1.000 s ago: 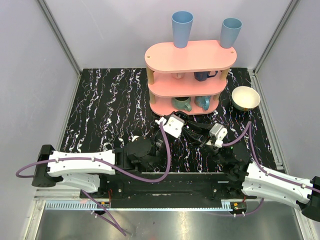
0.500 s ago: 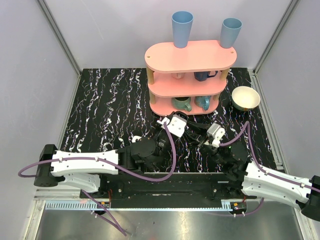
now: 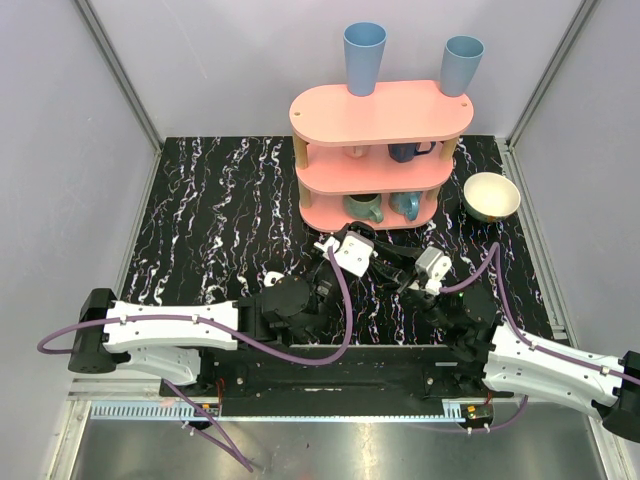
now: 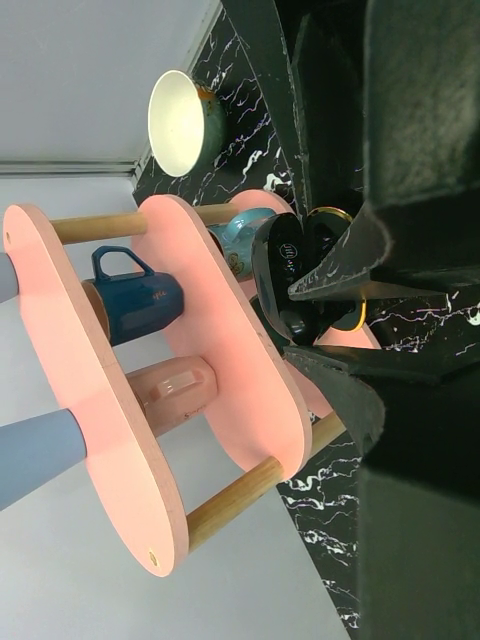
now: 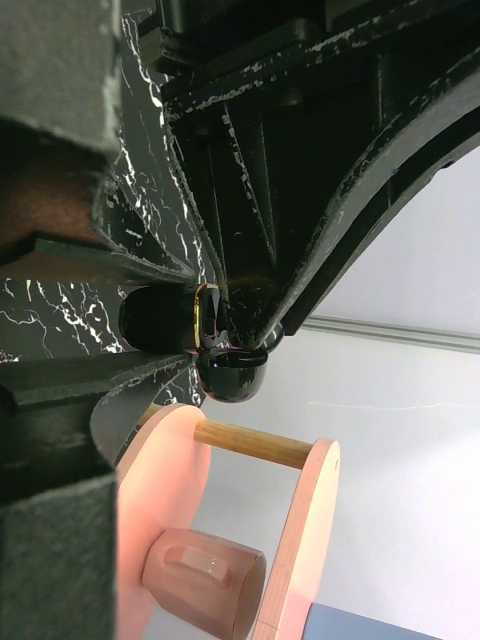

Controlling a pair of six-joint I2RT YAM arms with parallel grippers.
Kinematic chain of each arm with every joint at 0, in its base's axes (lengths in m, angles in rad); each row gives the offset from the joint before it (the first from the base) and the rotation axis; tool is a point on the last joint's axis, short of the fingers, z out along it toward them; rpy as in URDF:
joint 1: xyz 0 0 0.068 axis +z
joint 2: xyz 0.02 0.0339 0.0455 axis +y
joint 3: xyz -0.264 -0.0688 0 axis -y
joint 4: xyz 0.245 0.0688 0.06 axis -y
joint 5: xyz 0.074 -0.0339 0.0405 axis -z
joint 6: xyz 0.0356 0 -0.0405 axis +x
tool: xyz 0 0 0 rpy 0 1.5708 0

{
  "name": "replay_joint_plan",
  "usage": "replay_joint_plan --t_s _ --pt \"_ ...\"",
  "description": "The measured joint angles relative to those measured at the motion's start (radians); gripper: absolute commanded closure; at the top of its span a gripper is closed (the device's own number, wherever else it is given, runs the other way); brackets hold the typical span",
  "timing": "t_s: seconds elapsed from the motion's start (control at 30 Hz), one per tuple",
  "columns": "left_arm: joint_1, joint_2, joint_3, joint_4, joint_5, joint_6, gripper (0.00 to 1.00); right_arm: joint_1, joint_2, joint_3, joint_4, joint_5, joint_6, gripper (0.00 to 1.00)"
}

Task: Insert the wireless bluetooth earbuds into the charging case
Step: Insert the left earbud into the left side groove of the charging case.

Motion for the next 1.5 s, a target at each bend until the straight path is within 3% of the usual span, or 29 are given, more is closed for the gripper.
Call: replay_joint_plan --t_s 0.4,1.07,1.5 --pt "-0.002 0.0 0.0 0.023 -0.011 0.002 0.58 0.0 -0.01 0.0 0.005 0.0 0.0 1.0" --pt "-0.002 -0.036 0.0 0.014 0.002 -0.01 0.37 0.0 -0.014 -0.003 0.029 0.0 0.0 1.0" --pt "-0.016 -0.103 -0.009 0.001 0.039 -0.019 0.33 0.0 -0.015 -0.003 0.051 0.0 0.0 1.0"
